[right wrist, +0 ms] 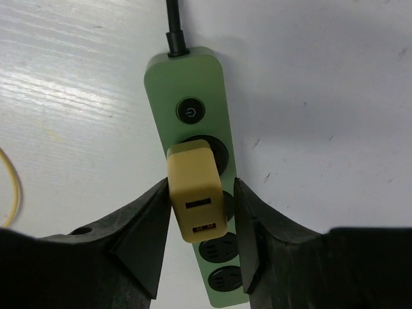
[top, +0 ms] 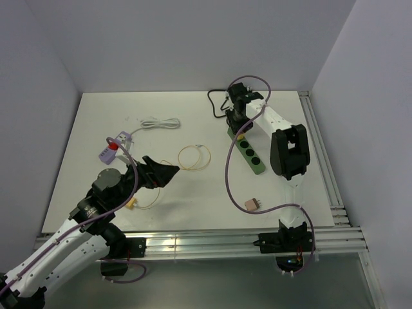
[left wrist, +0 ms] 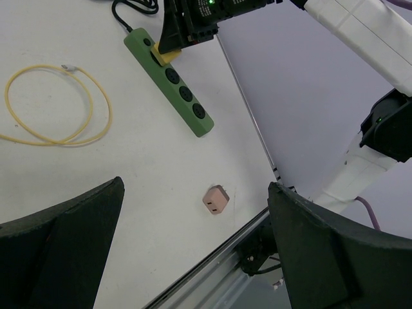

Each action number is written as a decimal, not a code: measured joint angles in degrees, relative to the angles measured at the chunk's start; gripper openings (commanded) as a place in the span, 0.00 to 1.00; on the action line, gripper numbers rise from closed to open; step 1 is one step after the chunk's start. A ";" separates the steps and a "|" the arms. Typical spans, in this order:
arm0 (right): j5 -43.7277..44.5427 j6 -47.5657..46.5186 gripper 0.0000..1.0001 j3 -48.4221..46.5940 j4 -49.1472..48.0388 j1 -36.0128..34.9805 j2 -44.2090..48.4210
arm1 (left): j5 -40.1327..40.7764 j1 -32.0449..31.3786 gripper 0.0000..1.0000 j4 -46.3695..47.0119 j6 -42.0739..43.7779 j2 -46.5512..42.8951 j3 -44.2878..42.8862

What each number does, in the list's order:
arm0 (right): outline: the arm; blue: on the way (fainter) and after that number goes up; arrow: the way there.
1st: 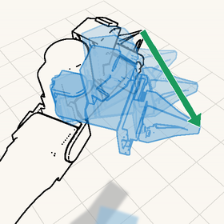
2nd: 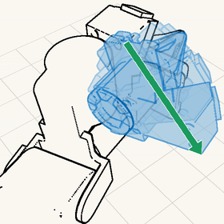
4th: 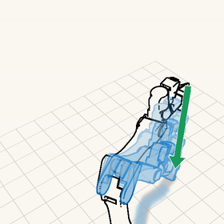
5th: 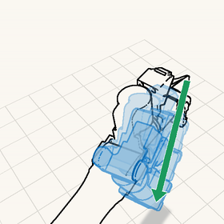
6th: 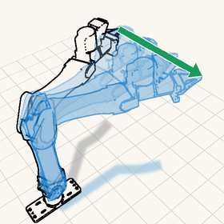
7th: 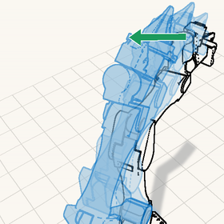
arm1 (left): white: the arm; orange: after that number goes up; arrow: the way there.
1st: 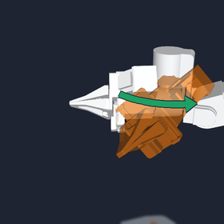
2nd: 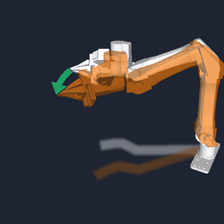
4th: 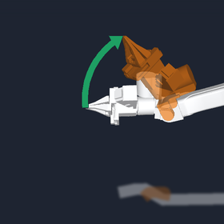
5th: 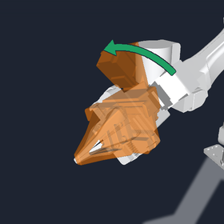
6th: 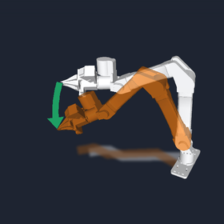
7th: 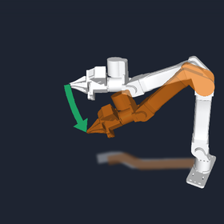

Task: Insert the plug

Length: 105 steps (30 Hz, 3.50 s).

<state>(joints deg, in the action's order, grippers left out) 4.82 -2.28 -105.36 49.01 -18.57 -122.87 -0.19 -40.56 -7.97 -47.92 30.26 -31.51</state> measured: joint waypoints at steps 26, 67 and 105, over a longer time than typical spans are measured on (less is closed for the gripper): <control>9.03 15.10 1.00 23.21 -2.27 -7.58 33.11 | -1.31 0.00 1.00 0.76 0.20 0.52 0.02; 6.27 93.72 0.86 64.65 9.75 -20.15 58.05 | -6.47 0.00 0.96 -3.10 -2.45 3.37 -0.09; 1.44 47.28 0.00 57.90 -13.88 -29.75 60.13 | -8.68 0.11 0.88 -9.09 -0.33 8.00 -7.87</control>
<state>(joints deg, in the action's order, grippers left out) 6.26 44.99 -47.46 35.14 -48.31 -62.74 -8.86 -40.45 -17.06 -48.25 38.26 -39.38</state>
